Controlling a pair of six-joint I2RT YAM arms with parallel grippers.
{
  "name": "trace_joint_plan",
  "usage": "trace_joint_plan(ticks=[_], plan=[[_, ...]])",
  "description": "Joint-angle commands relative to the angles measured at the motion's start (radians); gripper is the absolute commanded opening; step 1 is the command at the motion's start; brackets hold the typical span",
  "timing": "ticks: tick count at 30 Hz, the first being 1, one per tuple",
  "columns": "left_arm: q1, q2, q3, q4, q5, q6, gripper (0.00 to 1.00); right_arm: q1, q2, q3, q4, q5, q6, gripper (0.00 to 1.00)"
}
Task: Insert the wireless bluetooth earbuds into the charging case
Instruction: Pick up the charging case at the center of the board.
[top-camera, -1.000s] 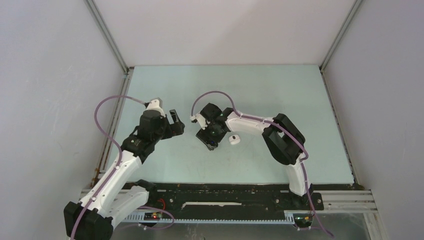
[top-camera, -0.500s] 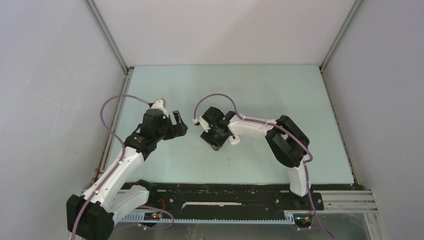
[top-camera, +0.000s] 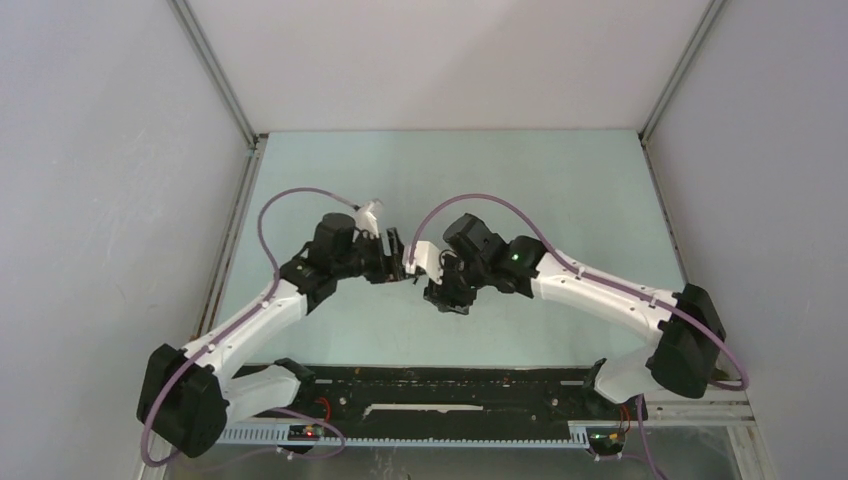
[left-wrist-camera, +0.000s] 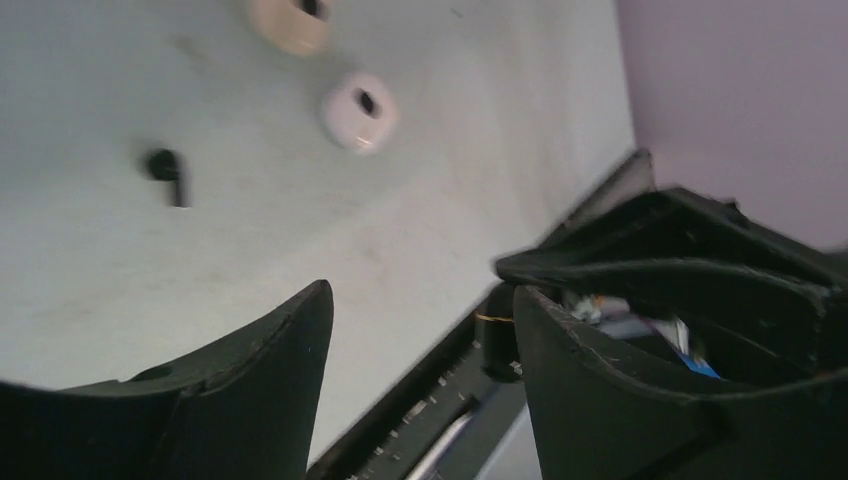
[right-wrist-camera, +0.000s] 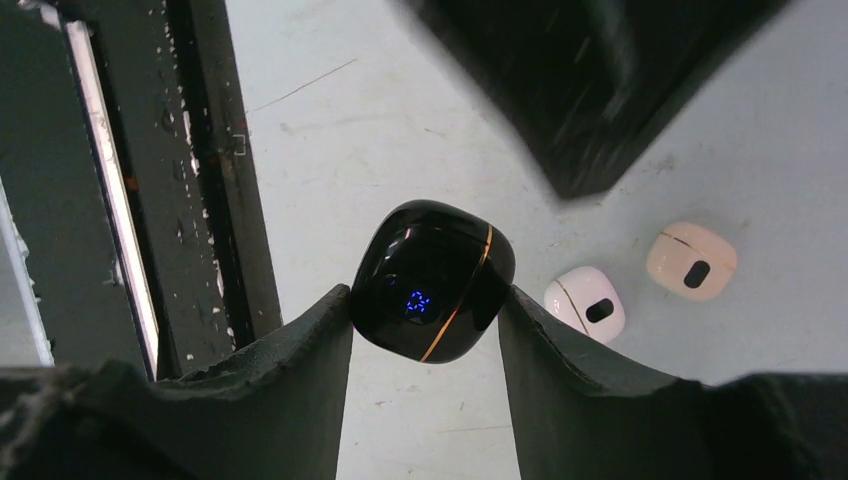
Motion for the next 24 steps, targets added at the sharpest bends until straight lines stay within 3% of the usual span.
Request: trace_joint_plan(ticks=[1,4,14,24], plan=[[-0.105,0.026,0.024,0.102,0.179,-0.052,0.7,0.008,-0.038,-0.026,-0.016,-0.042,-0.085,0.31],[-0.132,0.057,0.021,0.1,0.181,-0.079,0.63,0.012,-0.056,-0.031,-0.007,-0.036,-0.082,0.31],[-0.156,0.092,0.015,0.116,0.29,-0.121,0.6,0.016,-0.066,-0.031,0.004,-0.006,-0.083,0.31],[-0.166,0.145,0.019,0.124,0.369,-0.133,0.46,0.015,-0.094,-0.054,0.031,0.01,-0.087,0.33]])
